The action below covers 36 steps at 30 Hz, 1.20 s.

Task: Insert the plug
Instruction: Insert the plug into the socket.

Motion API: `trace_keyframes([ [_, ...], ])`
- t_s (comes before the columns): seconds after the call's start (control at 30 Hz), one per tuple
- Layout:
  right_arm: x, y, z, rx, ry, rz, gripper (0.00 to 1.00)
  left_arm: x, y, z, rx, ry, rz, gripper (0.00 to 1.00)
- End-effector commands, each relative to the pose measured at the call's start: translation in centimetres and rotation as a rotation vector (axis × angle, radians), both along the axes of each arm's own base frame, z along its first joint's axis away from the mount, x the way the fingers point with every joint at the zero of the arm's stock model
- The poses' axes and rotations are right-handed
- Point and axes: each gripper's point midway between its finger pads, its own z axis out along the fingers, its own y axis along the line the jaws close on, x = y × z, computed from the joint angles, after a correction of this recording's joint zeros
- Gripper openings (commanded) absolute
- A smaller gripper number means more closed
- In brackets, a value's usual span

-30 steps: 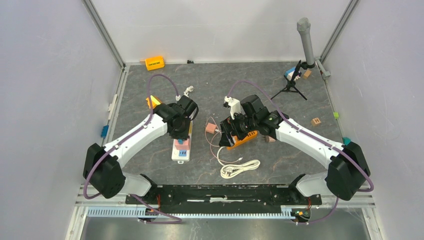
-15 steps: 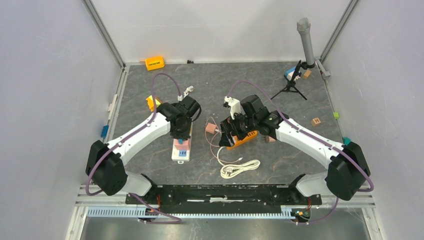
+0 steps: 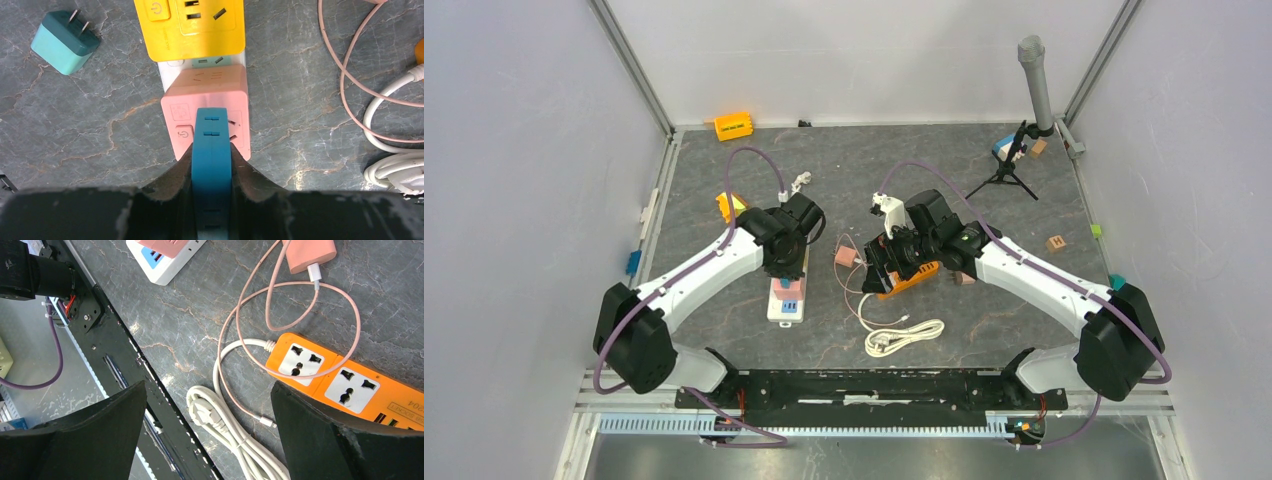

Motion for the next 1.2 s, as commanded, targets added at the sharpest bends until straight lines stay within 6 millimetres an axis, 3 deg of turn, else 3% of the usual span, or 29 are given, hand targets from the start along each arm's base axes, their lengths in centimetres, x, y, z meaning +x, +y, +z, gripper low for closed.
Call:
trace_keyframes([
  [0.0,-0.1,0.1,0.2,0.005,-0.012,0.016,0.98,-1.4,3.8,-4.4,0.178,0.107,0.091,0.02],
  [0.2,-0.1,0.0,0.3,0.003,-0.015,0.012,0.98,-1.5,4.3,-5.3,0.209,0.15,0.108,0.02],
  [0.33,0.0,-0.2,0.4,0.0,-0.022,0.008,0.98,-1.5,5.0,-4.9,0.234,0.146,0.143,0.02],
  [0.53,0.0,-0.2,0.5,0.001,-0.027,0.006,0.98,-1.5,4.4,-4.7,0.182,0.136,0.139,0.02],
  [0.57,0.1,-0.2,0.7,0.003,-0.032,0.004,0.98,-1.3,4.0,-4.6,0.158,0.13,0.132,0.05],
  [0.67,0.4,-0.2,1.1,0.001,-0.045,-0.005,0.98,-0.3,2.4,-2.8,0.067,0.081,0.115,0.48],
  [0.8,0.8,-0.4,1.4,-0.007,-0.067,-0.02,0.98,2.1,0.3,1.9,-0.063,-0.056,0.113,0.85],
  [0.9,0.9,-0.7,1.4,-0.015,-0.073,-0.034,0.98,3.9,-0.5,5.9,-0.145,-0.163,0.122,0.96],
  [1.03,0.9,-1.0,1.4,-0.024,-0.081,-0.042,0.98,5.7,-0.1,9.7,-0.265,-0.259,0.155,1.0],
  [1.17,0.8,-1.2,1.0,-0.035,-0.076,-0.045,0.98,6.9,3.0,10.3,-0.367,-0.292,0.277,1.0],
])
